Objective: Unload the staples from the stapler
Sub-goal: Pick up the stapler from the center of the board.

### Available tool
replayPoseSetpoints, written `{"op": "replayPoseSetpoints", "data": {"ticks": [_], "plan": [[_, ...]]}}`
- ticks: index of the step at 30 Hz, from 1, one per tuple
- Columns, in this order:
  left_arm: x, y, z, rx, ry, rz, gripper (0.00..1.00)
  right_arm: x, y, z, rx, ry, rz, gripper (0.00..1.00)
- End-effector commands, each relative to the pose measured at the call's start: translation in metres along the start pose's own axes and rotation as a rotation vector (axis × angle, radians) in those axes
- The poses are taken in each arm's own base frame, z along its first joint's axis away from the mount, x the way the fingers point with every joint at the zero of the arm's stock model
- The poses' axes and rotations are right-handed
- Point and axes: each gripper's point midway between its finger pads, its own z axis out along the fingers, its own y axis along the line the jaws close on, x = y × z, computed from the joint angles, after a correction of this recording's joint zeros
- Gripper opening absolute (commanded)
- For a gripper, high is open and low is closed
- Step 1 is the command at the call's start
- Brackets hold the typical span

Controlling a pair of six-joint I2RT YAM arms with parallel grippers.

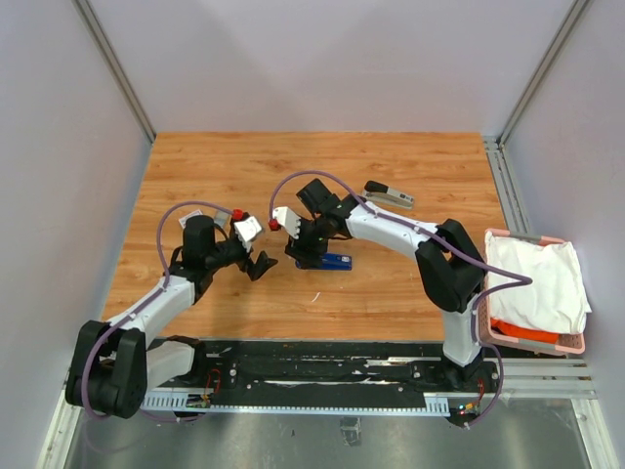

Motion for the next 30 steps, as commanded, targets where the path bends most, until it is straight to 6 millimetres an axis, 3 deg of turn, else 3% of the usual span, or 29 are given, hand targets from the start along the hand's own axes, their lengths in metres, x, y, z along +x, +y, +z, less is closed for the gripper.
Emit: {"op": "replayPoseSetpoints", "data": {"ticks": [1,16,23,28,30], "plan": [[-0.011,0.006,-0.002,-0.008,-0.063,0.037,0.98,-0.011,-0.017,0.002,0.097,0.000,0.022,0.65],[-0.012,-0.015,-0.012,0.068,-0.076,0.098,0.98,0.002,-0.020,0.019,0.097,0.038,0.022,0.58],[-0.012,-0.014,-0.013,0.068,-0.068,0.094,0.98,0.002,-0.016,0.019,0.077,0.028,0.012,0.37],[-0.010,-0.017,-0.012,0.084,-0.062,0.097,0.98,-0.006,-0.008,0.009,0.045,0.007,-0.020,0.20],[-0.009,-0.015,-0.012,0.081,-0.058,0.098,0.98,-0.017,-0.004,-0.006,0.046,-0.025,-0.044,0.16]]}}
